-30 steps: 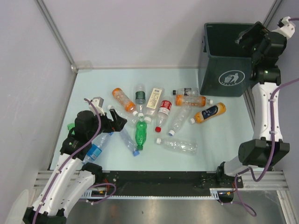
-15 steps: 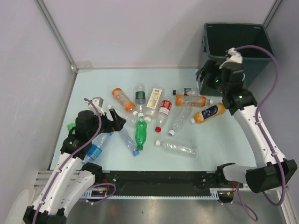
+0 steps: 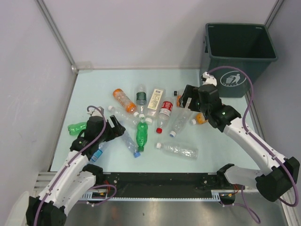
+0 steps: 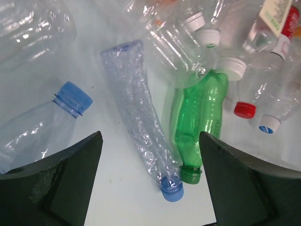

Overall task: Put the plastic bottles in the bin
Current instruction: Place the plastic bottle in the trash bin, then pick up the plastic bottle at the center of the board.

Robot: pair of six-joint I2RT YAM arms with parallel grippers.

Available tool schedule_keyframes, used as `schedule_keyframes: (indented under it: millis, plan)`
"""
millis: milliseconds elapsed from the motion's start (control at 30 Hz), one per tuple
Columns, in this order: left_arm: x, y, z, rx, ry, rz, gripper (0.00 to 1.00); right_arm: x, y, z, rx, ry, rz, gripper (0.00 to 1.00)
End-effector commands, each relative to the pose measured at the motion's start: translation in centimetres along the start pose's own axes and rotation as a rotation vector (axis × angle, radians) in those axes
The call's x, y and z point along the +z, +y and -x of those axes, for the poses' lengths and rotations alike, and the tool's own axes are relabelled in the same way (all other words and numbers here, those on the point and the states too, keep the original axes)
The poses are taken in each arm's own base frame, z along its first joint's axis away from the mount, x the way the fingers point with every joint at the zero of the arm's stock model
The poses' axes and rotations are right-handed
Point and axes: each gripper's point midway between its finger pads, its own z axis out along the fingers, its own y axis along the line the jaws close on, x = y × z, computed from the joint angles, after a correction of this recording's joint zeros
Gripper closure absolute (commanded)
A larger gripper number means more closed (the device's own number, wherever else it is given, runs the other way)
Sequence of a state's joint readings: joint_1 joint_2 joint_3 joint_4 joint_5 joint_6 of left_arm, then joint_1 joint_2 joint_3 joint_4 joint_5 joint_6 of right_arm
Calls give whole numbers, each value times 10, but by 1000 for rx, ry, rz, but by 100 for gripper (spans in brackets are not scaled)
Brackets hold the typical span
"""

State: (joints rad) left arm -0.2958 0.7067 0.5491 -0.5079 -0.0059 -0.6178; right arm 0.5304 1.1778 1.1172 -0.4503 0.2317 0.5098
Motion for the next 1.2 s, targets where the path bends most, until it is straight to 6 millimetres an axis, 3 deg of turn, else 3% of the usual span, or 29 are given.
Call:
schedule_keyframes:
  millis: [0,200,467,533,700,867,1033,1167]
  plan:
    - [17,1,-6,-107,-43,-15,12,-20,21,2,39,-48,69,5]
    - [35,1,-17,-102,-6,-3,14,-39,43,-17,23,-36,141,6]
    - [58,10,-32,-91,56,70,15,-42,45,-43,12,3,157,6]
    - [61,10,-35,-88,64,76,20,-41,46,-49,9,16,160,7]
    - [64,6,-39,-69,83,80,44,-45,48,-62,5,35,181,7]
    - [53,5,-31,-51,47,93,77,-49,50,-71,7,50,198,7]
    - [35,5,-23,-50,7,90,88,-49,51,-80,4,69,219,7]
    - [15,0,-12,-52,-25,66,97,-51,72,-90,-48,98,337,7]
